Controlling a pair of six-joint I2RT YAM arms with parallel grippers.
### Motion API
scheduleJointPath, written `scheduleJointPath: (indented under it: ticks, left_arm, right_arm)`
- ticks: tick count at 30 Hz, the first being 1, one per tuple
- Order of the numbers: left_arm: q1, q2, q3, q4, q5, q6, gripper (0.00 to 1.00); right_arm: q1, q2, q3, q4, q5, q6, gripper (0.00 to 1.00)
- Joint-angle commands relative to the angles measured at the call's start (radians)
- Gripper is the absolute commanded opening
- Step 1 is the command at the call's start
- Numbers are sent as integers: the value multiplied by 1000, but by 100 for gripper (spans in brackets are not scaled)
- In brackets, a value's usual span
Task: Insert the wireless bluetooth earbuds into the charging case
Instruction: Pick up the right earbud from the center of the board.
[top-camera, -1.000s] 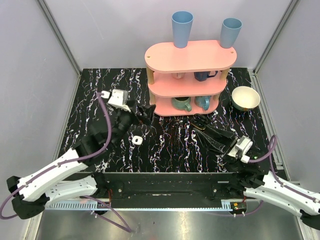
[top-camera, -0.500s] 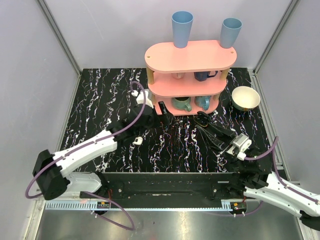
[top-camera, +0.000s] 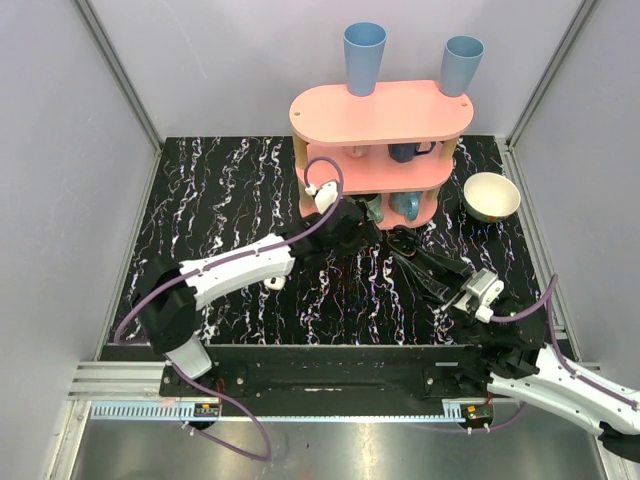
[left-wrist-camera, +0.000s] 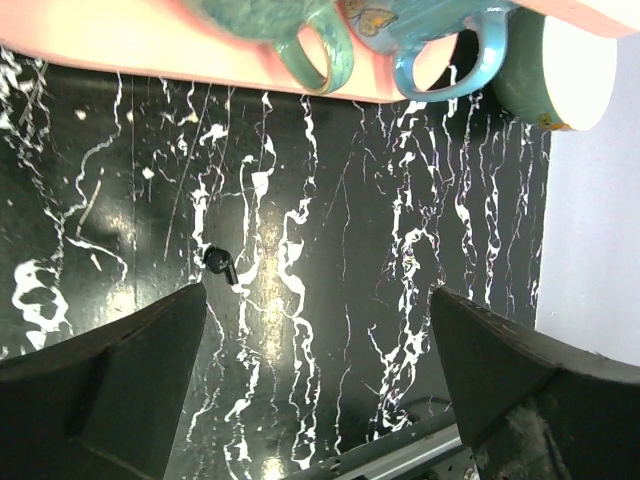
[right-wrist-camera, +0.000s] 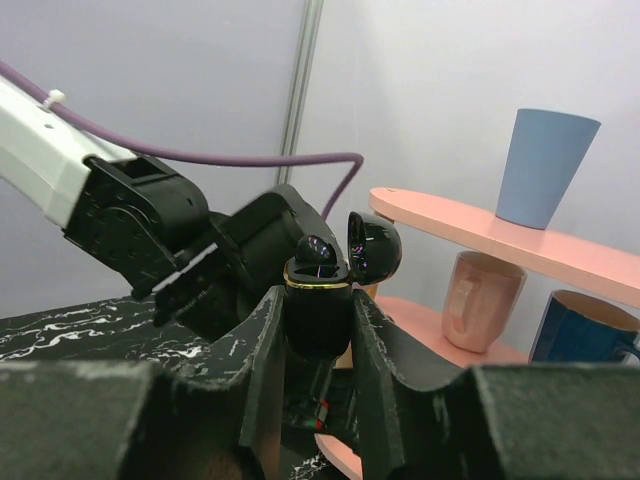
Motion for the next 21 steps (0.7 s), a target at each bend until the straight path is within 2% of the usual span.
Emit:
scheduleJointPath:
  ticks: [1,5,9,17,18,19,21]
  left_arm:
    - [-6,89,81,-96,-23,-187,98]
    - [1,154,118,-156,10,-296,94]
    - [1,203,170,-236,-30,-396,93]
    - [-4,391,483,-507,-72,-480,89]
    - [-4,417,522,-611,-66,-515,88]
    - [-4,466,592,-650,-63,-522,87]
    - [-4,502,634,-722,-52,-536,86]
  right_arm:
    - [5,-25,39,11,-18,8,0]
    - [5,-37,39,-1,-24,6,0]
    - [5,-45,33,-3,-23,6,0]
    - [5,-31,27,19,-24,11,0]
    - [5,-30,28,19,-24,9,0]
    - [5,-28,28,19,-26,11,0]
    - [5,-30,27,23,-29,9,0]
